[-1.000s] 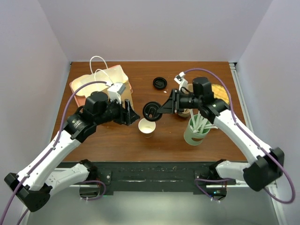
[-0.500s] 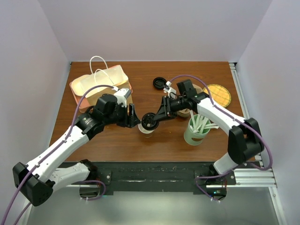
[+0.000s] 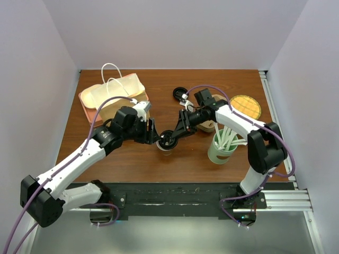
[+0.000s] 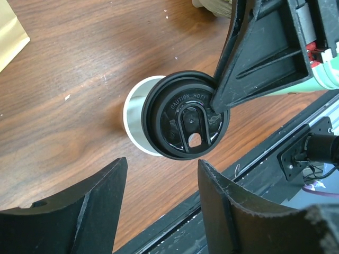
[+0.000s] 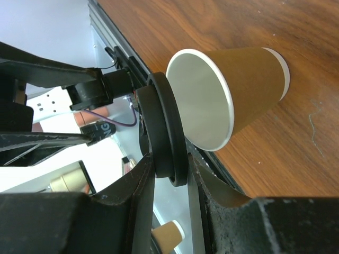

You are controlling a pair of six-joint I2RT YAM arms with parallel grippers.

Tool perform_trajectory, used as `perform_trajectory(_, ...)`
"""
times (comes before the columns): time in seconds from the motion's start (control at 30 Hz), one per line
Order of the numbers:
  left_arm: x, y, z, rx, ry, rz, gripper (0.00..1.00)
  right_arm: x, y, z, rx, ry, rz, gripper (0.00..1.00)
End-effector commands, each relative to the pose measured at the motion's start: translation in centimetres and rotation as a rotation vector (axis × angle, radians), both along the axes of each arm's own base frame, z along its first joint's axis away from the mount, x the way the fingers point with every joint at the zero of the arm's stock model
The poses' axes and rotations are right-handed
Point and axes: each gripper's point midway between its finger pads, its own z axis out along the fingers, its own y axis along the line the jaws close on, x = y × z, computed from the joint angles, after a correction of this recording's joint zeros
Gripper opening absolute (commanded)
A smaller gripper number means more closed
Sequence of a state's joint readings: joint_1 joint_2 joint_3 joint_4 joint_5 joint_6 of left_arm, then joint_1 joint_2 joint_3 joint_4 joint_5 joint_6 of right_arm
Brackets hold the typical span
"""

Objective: Pack the takeout coffee

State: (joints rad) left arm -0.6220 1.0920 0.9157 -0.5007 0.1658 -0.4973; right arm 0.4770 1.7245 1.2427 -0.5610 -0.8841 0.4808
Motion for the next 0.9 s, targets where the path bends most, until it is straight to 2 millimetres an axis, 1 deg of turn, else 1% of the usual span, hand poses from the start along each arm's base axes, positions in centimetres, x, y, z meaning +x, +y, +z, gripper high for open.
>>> perform_trajectory(0.0,0.9,-0.1,-0.4,-0.001,-0.016,0.021,0.6,0.3,0.8,1.8,0.064,-0.031,0.043,0.26)
perform_trajectory(0.23,1.0,-0.2,-1.3,0.012,0.006,0.022,0.59,0.3,0.8,0.9,0.051,-0.009,0.057,0.26)
perform_trajectory(0.5,1.5,-0.2,-1.7,0.02,0.001,0.036,0.57,0.8,1.2,0.6,0.048,-0.005,0.07,0.26)
perform_trajectory(0.57,1.4,-0.2,-2.2,0.028,0.013,0.035,0.57,0.9,1.2,0.6,0.05,-0.005,0.07,0.26)
perform_trajectory(0.7,1.2,-0.1,-3.1,0.043,0.037,0.028,0.56,0.8,1.3,0.5,0.053,-0.002,0.076,0.26)
perform_trajectory(0.87,1.2,-0.1,-3.3,0.043,0.035,0.027,0.55,0.7,1.5,0.2,0.051,0.009,0.075,0.26)
